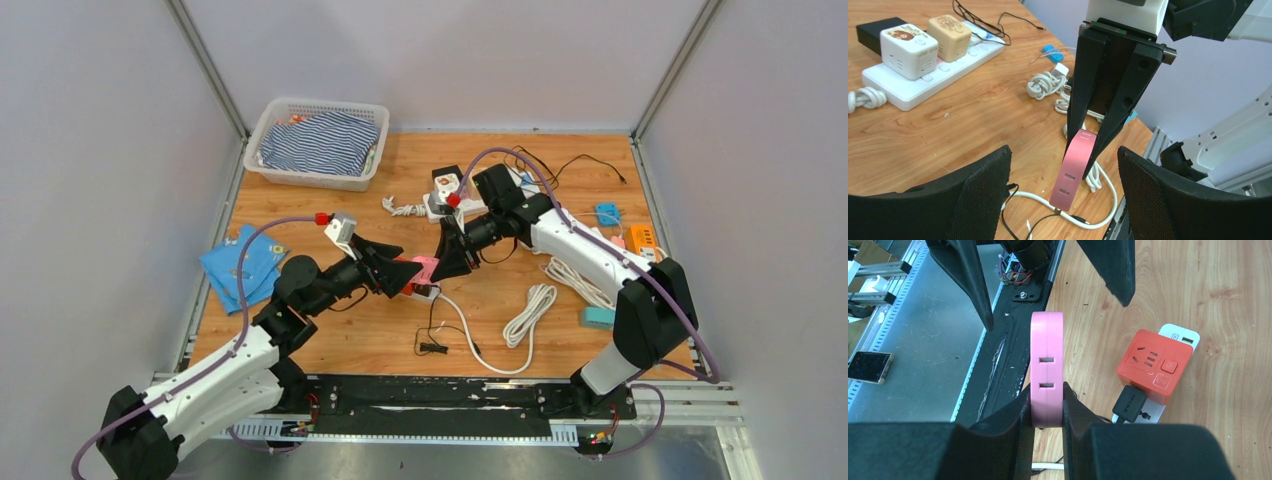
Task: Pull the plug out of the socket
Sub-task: Place the plug at the center of the board.
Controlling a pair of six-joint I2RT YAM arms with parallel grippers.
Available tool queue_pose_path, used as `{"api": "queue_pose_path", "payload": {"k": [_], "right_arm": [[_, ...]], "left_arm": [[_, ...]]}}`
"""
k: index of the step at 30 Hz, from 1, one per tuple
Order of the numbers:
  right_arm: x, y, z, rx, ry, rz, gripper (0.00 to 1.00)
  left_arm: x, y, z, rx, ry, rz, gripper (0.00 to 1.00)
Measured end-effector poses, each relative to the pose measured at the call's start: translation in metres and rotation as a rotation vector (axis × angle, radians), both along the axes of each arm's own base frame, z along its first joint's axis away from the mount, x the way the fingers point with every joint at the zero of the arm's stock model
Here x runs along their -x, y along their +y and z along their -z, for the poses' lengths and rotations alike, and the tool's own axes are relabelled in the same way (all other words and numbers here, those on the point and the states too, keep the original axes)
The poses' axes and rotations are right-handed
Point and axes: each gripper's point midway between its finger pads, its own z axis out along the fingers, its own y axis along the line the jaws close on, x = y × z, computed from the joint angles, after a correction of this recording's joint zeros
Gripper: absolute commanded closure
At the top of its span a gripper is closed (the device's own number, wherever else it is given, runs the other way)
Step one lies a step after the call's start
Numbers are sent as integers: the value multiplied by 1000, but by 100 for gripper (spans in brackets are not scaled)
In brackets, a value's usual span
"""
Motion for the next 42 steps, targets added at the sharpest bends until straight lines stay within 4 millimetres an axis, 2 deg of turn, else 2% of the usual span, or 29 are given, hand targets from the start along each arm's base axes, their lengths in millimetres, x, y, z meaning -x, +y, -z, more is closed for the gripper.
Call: {"api": "queue_pose_path", "payload": {"k": [10,16,20,23,27,29,31,38,42], "right_arm": [[2,-2,1,9,11,-3,100],[3,-2,2,8,8,-6,100],[4,-2,1,6,11,-10,100],[5,-2,1,5,16,-14,100],[6,-3,2,6,30,-17,100],[10,-4,2,8,62,-25,99],[11,-5,2,10,71,-25,92],[11,-4,1,4,66,-29,54],[9,-4,2,3,49,-26,38]], "left_arm": [[6,-15,11,-28,49,90,42],[10,-19,16,-40,56,125,46],[13,-22,21,-54,66,154,53],[15,-24,26,-69,67,172,68],[19,-27,27,-83,46,206,100],[23,-29,25,-94,16,233,100],[24,-29,25,-97,9,240,100],[24,-28,22,-92,2,234,100],[20,-24,17,-77,-4,196,100]]}}
